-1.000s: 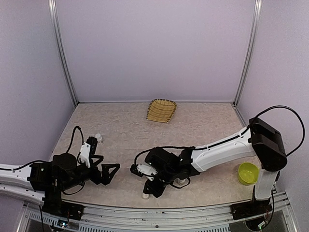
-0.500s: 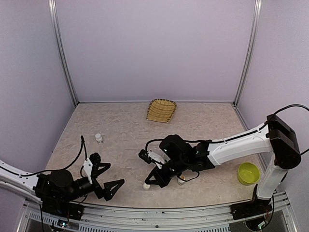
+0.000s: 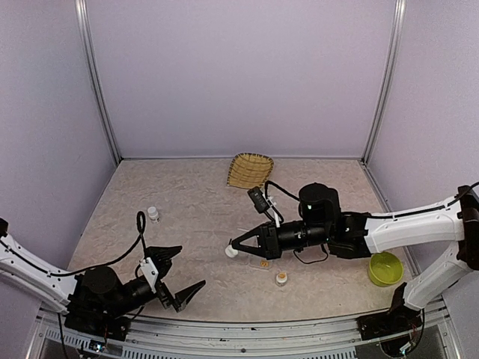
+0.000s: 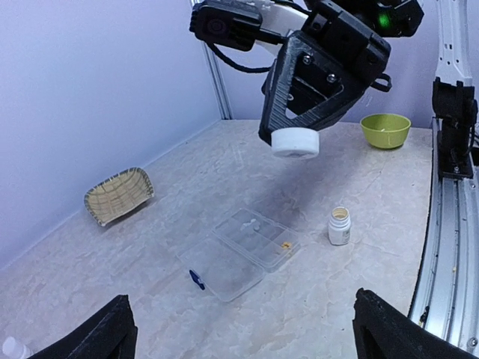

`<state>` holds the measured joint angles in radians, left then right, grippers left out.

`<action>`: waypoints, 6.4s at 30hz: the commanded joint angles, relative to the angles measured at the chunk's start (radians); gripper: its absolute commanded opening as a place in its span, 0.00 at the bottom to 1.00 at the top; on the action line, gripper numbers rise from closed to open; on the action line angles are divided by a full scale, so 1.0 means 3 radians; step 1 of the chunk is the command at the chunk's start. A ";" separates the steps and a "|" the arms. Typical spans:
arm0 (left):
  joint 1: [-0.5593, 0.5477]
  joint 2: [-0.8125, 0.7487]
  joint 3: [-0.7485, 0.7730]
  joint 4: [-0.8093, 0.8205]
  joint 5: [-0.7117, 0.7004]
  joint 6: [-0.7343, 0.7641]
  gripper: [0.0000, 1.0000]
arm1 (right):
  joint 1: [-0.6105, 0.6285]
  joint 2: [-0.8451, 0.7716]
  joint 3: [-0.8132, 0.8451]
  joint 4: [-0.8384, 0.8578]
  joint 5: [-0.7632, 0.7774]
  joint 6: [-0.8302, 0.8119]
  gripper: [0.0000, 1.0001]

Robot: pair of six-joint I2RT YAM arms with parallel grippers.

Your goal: Sort the pills into containers

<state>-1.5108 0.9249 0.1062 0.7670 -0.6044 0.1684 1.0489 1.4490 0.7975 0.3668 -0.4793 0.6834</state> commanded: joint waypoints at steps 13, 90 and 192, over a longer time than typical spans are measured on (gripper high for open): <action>-0.0057 0.1130 0.0571 0.1619 0.0242 0.1276 0.73 | -0.0017 0.0264 -0.0562 0.2307 -0.0412 0.1563 0.00; 0.0230 0.1627 0.1013 0.1794 0.0792 0.1397 0.25 | 0.0027 0.0773 -0.0694 0.3591 -0.0545 0.2365 0.00; 0.1347 0.2661 0.3751 -0.3842 0.2513 -0.0565 0.20 | 0.0481 -0.1871 -0.1273 -0.1618 0.2876 -0.0414 0.27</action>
<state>-1.1149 1.6695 1.1652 -0.2932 0.0887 -0.0360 1.2057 0.9924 0.4469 -0.0002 0.2638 0.4755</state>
